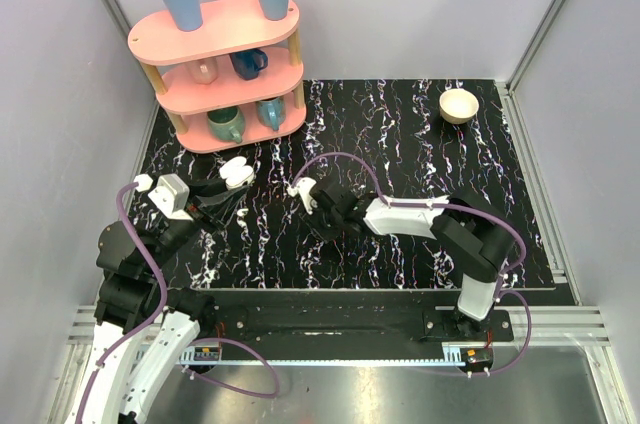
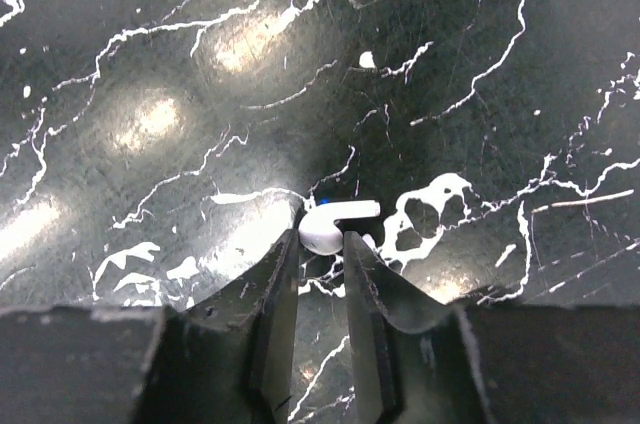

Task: Insert the wireless bluetooth earbuds into the charging case
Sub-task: Move the right earbud to the center of the board.

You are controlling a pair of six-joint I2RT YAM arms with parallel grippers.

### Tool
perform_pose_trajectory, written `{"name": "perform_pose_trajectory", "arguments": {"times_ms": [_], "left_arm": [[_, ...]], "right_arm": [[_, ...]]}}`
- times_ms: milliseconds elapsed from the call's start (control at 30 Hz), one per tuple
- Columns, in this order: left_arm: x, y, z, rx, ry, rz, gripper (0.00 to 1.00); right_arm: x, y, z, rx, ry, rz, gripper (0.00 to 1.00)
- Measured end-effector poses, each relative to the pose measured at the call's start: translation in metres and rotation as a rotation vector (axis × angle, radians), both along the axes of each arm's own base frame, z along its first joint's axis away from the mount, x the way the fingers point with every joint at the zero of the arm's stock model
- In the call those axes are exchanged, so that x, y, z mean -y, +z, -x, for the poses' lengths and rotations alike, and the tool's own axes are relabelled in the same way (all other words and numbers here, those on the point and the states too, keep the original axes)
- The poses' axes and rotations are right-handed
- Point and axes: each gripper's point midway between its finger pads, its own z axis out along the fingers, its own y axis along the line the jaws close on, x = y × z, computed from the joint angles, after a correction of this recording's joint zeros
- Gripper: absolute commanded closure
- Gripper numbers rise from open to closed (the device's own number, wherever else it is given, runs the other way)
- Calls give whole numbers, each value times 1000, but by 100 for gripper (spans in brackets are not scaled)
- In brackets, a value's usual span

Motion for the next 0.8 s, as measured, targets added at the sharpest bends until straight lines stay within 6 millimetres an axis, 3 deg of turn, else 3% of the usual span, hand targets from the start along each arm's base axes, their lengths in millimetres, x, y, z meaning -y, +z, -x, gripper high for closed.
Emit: {"name": "perform_pose_trajectory", "arguments": {"times_ms": [133, 333, 467, 533, 800], "left_arm": [[0, 0, 0, 0, 0, 0, 100], [0, 0, 0, 0, 3, 1, 100], [-1, -3, -2, -8, 7, 0, 100], [-1, -3, -2, -8, 10, 0, 100], [-4, -2, -2, -3, 29, 5, 100]], "right_arm": [[-10, 1, -4, -29, -28, -8, 64], [-32, 17, -4, -129, -139, -107, 67], [-51, 28, -8, -192, -206, -175, 57], [-56, 31, -10, -198, -216, -197, 57], [-35, 29, -33, -111, -215, -113, 58]]}}
